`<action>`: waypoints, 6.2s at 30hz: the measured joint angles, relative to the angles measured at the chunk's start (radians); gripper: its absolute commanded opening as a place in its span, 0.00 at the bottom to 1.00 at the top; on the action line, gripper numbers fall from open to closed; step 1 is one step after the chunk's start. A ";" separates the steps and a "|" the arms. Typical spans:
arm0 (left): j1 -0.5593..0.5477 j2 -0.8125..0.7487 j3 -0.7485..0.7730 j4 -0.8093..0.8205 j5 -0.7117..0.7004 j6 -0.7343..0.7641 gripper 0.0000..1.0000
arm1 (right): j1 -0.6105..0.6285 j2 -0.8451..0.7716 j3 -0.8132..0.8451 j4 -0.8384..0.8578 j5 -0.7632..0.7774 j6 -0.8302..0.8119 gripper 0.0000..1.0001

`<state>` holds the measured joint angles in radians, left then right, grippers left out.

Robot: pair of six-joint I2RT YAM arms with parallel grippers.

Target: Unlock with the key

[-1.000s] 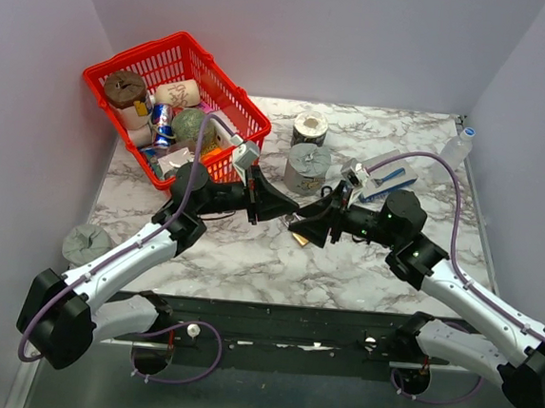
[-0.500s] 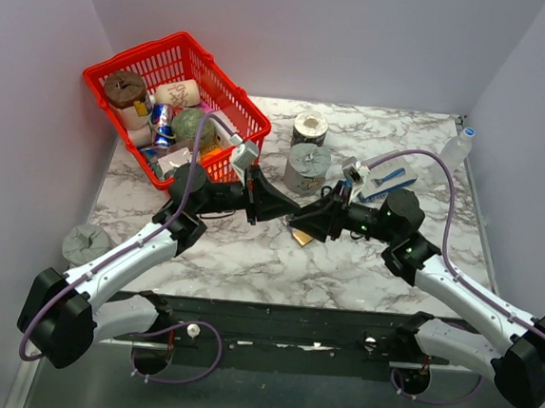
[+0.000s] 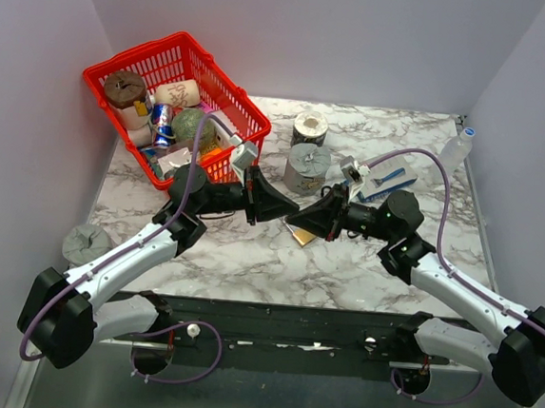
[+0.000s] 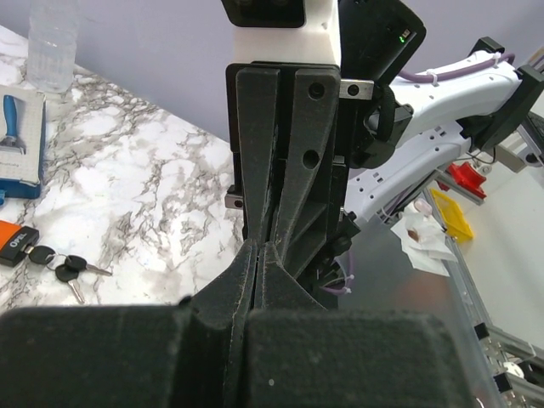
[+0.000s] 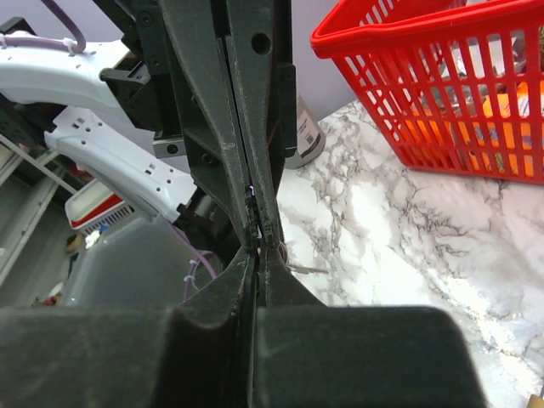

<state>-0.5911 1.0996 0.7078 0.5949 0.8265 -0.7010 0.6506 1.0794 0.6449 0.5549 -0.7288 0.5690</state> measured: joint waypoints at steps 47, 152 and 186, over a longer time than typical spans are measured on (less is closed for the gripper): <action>-0.323 0.228 -0.087 -0.569 -0.907 -0.183 0.91 | -0.415 -0.513 -0.197 -0.320 -0.062 -0.060 0.01; -0.138 0.309 0.447 -0.925 -0.853 0.192 0.00 | -0.191 -0.400 -0.084 -0.597 0.142 -0.124 0.01; -0.115 0.258 0.329 -0.833 -0.789 0.113 0.00 | 0.055 0.275 0.003 -0.151 0.233 0.212 0.01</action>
<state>-0.7059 1.3579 1.0370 -0.2379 0.0380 -0.5884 0.7055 1.3540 0.6483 0.4034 -0.4961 0.7811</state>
